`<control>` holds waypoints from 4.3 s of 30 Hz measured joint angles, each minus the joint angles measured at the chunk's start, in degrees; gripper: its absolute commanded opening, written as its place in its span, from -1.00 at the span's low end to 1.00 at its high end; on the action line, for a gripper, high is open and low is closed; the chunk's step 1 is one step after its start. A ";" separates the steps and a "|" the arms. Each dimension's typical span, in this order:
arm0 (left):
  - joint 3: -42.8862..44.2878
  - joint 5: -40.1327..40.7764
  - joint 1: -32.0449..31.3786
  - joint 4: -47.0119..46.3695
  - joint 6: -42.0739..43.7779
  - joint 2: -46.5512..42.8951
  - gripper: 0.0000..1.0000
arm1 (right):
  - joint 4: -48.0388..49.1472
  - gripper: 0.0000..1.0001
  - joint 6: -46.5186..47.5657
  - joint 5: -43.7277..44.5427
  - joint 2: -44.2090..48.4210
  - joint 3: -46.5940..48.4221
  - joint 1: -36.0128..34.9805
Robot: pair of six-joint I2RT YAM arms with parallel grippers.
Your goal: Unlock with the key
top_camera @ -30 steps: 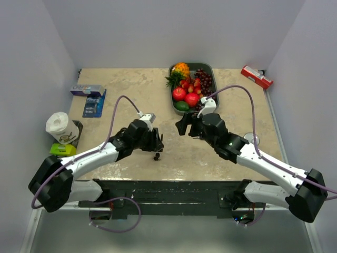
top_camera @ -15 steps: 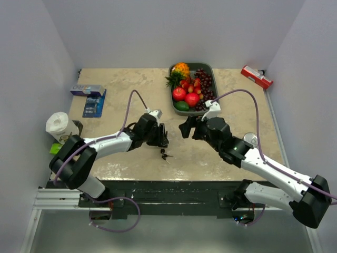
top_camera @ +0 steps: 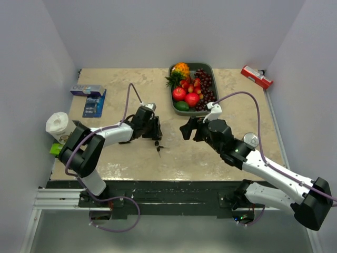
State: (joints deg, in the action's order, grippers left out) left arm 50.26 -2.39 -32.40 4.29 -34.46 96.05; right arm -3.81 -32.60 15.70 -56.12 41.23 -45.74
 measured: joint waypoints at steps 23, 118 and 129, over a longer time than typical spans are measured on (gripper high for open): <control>-7.08 -24.02 2.34 -5.51 12.04 -11.67 -1.00 | 13.97 0.96 6.14 -20.59 -3.08 -6.80 8.15; -3.34 -4.61 12.79 13.29 17.14 -40.94 0.98 | 7.02 0.54 18.53 -24.96 -61.92 33.86 10.86; -6.12 -10.54 16.35 12.96 22.29 -36.76 0.98 | -1.03 0.98 20.70 -17.00 -48.81 25.00 11.41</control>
State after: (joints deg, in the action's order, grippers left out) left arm 44.14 -12.93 -16.05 17.26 -12.16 59.29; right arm -4.84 -11.90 -1.30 -104.92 66.24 -34.33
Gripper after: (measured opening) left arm 0.991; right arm 0.978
